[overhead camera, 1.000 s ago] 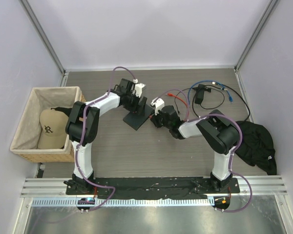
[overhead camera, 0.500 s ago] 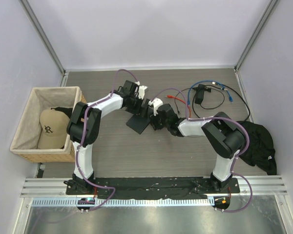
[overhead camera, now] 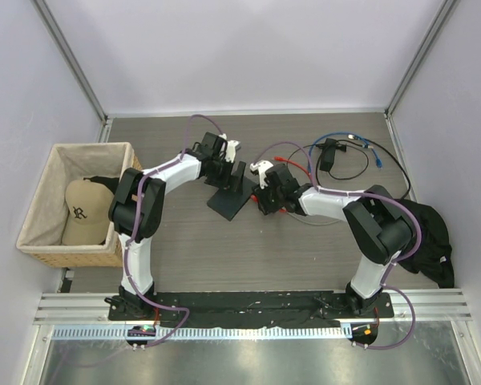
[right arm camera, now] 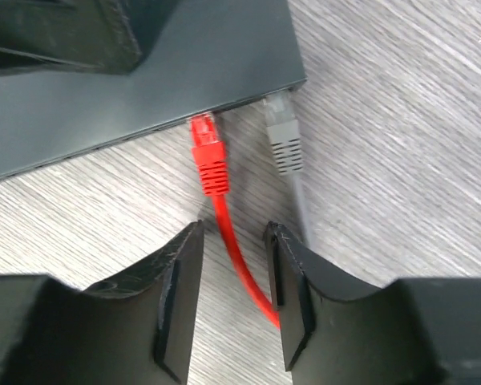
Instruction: Insert the plug into the switch port
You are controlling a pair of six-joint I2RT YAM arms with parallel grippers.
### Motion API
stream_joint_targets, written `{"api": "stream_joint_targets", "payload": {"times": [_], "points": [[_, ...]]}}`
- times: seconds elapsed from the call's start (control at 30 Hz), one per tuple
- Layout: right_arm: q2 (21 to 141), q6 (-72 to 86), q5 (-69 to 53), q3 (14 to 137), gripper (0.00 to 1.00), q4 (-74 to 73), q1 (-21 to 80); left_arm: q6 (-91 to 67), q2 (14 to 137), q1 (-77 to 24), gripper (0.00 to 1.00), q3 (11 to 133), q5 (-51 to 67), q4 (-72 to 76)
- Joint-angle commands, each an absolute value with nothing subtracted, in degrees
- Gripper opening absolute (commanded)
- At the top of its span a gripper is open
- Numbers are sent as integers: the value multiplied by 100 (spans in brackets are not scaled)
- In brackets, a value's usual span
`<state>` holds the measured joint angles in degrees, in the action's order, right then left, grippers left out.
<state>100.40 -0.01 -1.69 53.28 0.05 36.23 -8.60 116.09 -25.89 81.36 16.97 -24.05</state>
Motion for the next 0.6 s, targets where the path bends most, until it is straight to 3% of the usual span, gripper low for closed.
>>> {"api": "stream_joint_targets", "payload": {"times": [0.0, 0.13, 0.2, 0.27, 0.57], "points": [[10230, -237, -509, 5677, 42, -229, 3533, -949, 12006, -2505, 88, 7840, 1529, -3190], [10432, -351, -755, 5827, 26, -132, 3533, -932, 12050, -2505, 87, 7849, 1739, -3225], [10520, -395, -922, 5897, 10, -53, 3533, -940, 12111, -2505, 86, 7857, 1871, -3252], [10634, -422, -1037, 6011, 2, -35, 3533, -923, 12164, -2514, 86, 7892, 2126, -3296], [10758, -510, -1275, 6538, 1, 316, 3621, -607, 12331, -2794, 82, 8006, 3057, -3585]]}}
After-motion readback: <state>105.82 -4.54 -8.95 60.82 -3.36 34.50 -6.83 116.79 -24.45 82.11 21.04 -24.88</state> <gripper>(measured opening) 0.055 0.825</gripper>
